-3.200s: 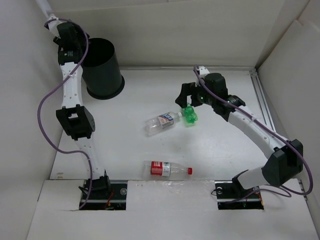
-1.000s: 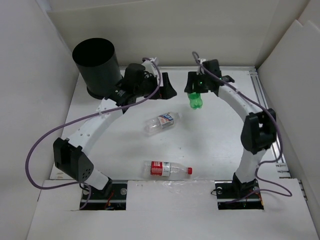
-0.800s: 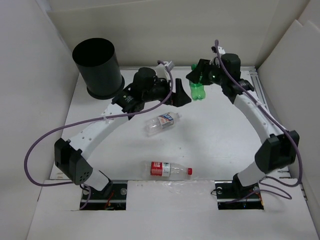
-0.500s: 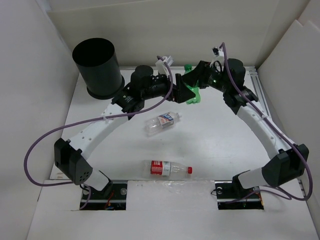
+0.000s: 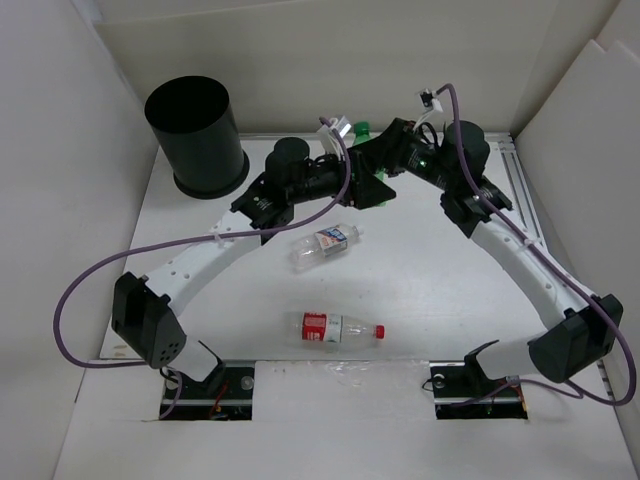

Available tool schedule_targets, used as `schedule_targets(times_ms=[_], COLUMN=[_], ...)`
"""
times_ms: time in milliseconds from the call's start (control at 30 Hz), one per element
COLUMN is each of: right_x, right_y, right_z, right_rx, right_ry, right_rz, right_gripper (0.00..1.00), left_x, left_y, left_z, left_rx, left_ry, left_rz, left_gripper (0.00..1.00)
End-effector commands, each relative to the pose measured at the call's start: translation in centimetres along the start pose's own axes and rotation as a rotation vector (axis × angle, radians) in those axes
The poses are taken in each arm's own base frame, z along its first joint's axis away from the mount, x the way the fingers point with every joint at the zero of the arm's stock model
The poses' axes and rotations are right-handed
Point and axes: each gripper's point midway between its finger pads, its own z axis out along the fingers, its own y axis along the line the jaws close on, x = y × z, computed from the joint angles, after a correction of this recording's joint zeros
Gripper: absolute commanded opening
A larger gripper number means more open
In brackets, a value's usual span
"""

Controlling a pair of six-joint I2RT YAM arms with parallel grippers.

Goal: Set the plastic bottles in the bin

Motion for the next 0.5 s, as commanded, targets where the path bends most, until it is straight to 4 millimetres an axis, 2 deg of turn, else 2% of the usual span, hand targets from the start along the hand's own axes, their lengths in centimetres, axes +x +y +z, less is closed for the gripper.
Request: schedule_targets(times_ms=[0, 33, 67, 133, 200, 233, 267, 300, 333, 367, 400, 433, 467], right_x=[-2.4, -2.4, -2.5, -2.7, -2.9, -3.5, -3.8, -4.3, -4.5, -5.5, -5.4, -6.1, -6.3], right_y=[5.5, 5.5, 5.6, 6.5, 6.8, 6.7, 6.2, 6.2, 5.3, 3.7, 2.2, -0.7, -0.4], right_z=[0.0, 0.0, 0.0, -0.5, -0.8, -1.2, -1.3, -2.1, -2.2, -3.1, -3.5, -4.8, -5.0], right_rx=[-0.168, -0.168, -0.173, -0.205, -0.213, -0.203, -0.193, -0.188, -0.167, -0.119, -0.077, 0.008, 0.004], right_ry=[-0.065, -0.065, -0.071, -0.071, -0.080, -0.106, -0.115, -0.132, -0.138, -0.159, -0.156, -0.177, -0.183], right_rz=[-0.031, -0.031, -0.035, -0.037, -0.043, -0.050, -0.061, -0.068, -0.079, -0.087, -0.075, -0.082, -0.087], right_gripper=[0.00, 0.02, 0.03, 0.07, 0.47, 0.76, 1.00, 1.00, 1.00, 1.00, 1.00, 1.00, 1.00], left_x=[-2.1, -2.5, -3.0, -3.8, -4.6, -5.0, -5.5, -6.1, -7.0, -7.6, -7.8, -9.6, -10.1], left_y=[-2.3, -2.3, -2.3, -1.8, -1.5, -1.4, -1.2, -1.4, -0.9, -0.7, -0.2, 0.7, 1.6], left_z=[-0.9, -1.1, -1.3, -1.7, -1.9, -2.0, -2.1, -2.4, -2.7, -3.0, -2.9, -4.2, -4.4], left_rx=[0.058, 0.049, 0.034, -0.020, -0.057, -0.076, -0.097, -0.118, -0.168, -0.197, -0.229, -0.278, -0.303], left_ry=[-0.091, -0.108, -0.129, -0.159, -0.183, -0.193, -0.202, -0.211, -0.239, -0.254, -0.252, -0.279, -0.280], left_rz=[0.048, 0.062, 0.065, 0.081, 0.090, 0.087, 0.109, 0.117, 0.123, 0.132, 0.136, 0.143, 0.137], left_gripper=[0.59, 0.36, 0.20, 0.02, 0.00, 0.00, 0.00, 0.00, 0.00, 0.00, 0.00, 0.00, 0.00])
